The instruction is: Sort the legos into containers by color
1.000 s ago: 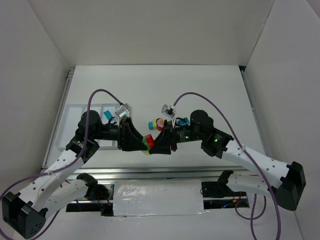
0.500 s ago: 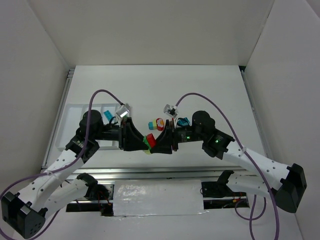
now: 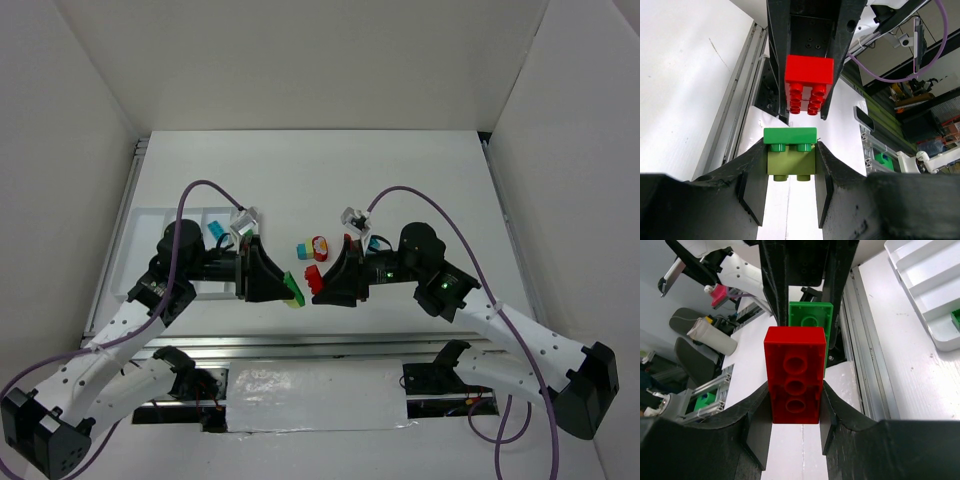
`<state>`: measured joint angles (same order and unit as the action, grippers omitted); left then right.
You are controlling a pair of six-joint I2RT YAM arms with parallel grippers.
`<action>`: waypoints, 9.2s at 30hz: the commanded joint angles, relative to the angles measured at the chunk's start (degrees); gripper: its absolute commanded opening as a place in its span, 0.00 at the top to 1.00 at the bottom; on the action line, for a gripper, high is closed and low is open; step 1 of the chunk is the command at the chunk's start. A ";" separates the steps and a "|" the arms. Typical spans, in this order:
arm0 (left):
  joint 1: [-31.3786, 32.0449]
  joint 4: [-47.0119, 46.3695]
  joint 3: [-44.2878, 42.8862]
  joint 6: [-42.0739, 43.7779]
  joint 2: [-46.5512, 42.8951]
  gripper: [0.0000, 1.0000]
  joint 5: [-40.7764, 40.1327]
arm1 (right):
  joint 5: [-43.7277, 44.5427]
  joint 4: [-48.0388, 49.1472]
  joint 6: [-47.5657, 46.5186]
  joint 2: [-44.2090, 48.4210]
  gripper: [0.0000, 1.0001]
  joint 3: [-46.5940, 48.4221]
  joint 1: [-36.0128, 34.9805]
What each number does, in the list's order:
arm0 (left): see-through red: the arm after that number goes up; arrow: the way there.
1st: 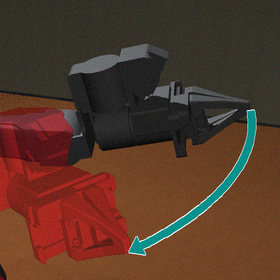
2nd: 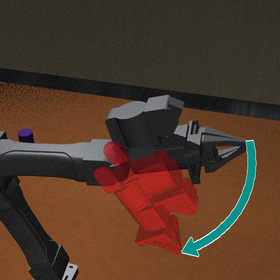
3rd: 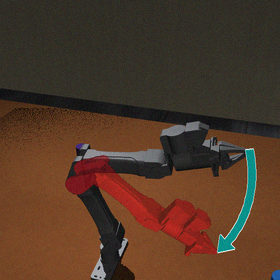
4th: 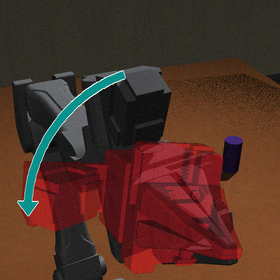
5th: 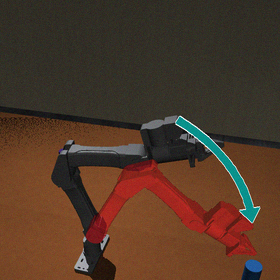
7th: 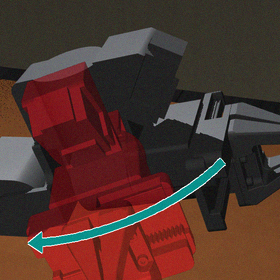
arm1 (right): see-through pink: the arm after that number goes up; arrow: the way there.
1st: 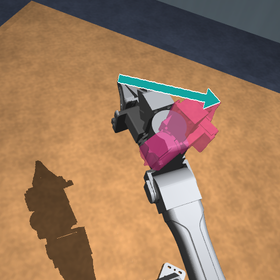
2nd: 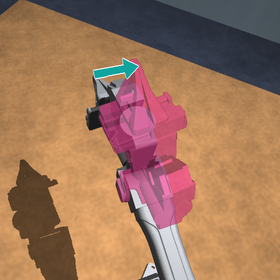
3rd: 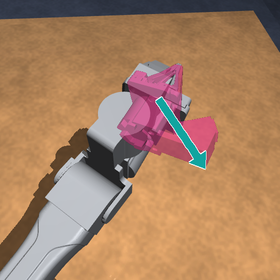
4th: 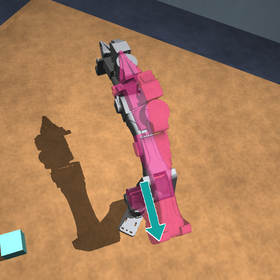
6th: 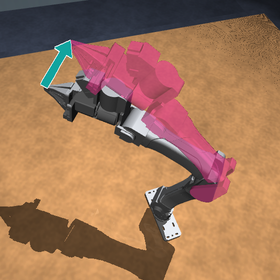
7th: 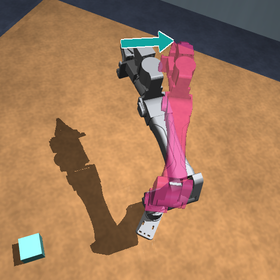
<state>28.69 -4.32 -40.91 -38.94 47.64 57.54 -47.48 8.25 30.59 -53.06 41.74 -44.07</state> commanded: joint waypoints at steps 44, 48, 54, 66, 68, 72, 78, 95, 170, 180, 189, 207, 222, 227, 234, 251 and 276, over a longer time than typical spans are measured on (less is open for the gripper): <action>-0.21 5.11 -7.97 4.58 -5.54 1.00 2.05 | -1.38 14.51 6.59 -0.47 0.95 -0.78 0.83; -0.12 5.64 -7.70 4.40 -5.28 1.00 2.05 | -2.61 15.74 7.73 -1.08 0.94 0.10 0.66; -0.12 -0.17 -5.24 1.06 -4.57 1.00 3.37 | -2.70 16.44 7.90 -3.45 0.92 1.07 -0.57; -0.12 2.47 -5.68 3.08 -2.46 1.00 2.49 | 1.25 7.23 1.94 -4.42 0.91 6.16 -5.41; -0.12 2.04 -5.50 2.73 -2.20 1.00 3.01 | 3.96 3.80 0.71 -4.69 0.91 7.21 -6.90; -0.04 0.36 -5.32 2.02 -2.99 1.00 3.54 | 7.66 0.63 -0.36 -5.91 0.91 8.62 -7.61; -0.12 1.41 -5.59 3.08 -4.31 1.00 3.63 | 9.34 -0.16 -0.70 -6.27 0.92 8.36 -7.87; -0.04 -0.61 -4.71 2.20 -4.75 1.00 4.86 | 9.42 -5.17 -5.36 -6.88 0.92 9.06 -8.13; -0.03 1.24 -4.62 5.02 -11.69 1.00 8.55 | 5.11 3.80 1.42 -3.01 0.02 6.41 -9.27; -0.03 4.13 -4.80 6.76 -10.11 1.00 5.92 | 7.21 7.05 -0.09 -4.69 0.17 8.18 -13.67; -0.03 4.14 -4.71 6.86 -8.70 1.00 5.22 | 16.98 1.07 -3.16 -6.27 0.31 11.35 -17.18; -0.03 6.51 -5.68 7.47 -8.61 1.00 4.34 | 19.35 -2.79 -9.40 -4.34 0.29 7.93 -18.59; -0.03 7.21 -5.59 8.18 -8.70 1.00 5.21 | 17.69 -1.48 -8.70 -5.04 0.89 8.80 -17.54; -0.03 9.23 -6.55 10.01 -9.05 1.00 5.13 | 16.38 0.79 -8.36 -2.41 1.00 5.65 -14.65; 0.05 12.14 -7.35 12.13 -9.05 1.00 5.04 | 7.41 3.62 -4.74 2.78 1.00 0.45 -3.04; -0.03 33.57 -15.51 11.87 -2.29 1.00 -37.38 | 69.02 -36.38 12.30 -17.78 1.00 4.77 9.88; -23.14 45.01 -19.47 -5.79 11.94 1.00 -64.91 | 55.93 -24.16 15.12 -22.62 0.26 -5.35 14.10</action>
<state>9.37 39.64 -59.61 -39.92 57.95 -2.83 9.37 -18.65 45.34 -77.25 36.77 -29.85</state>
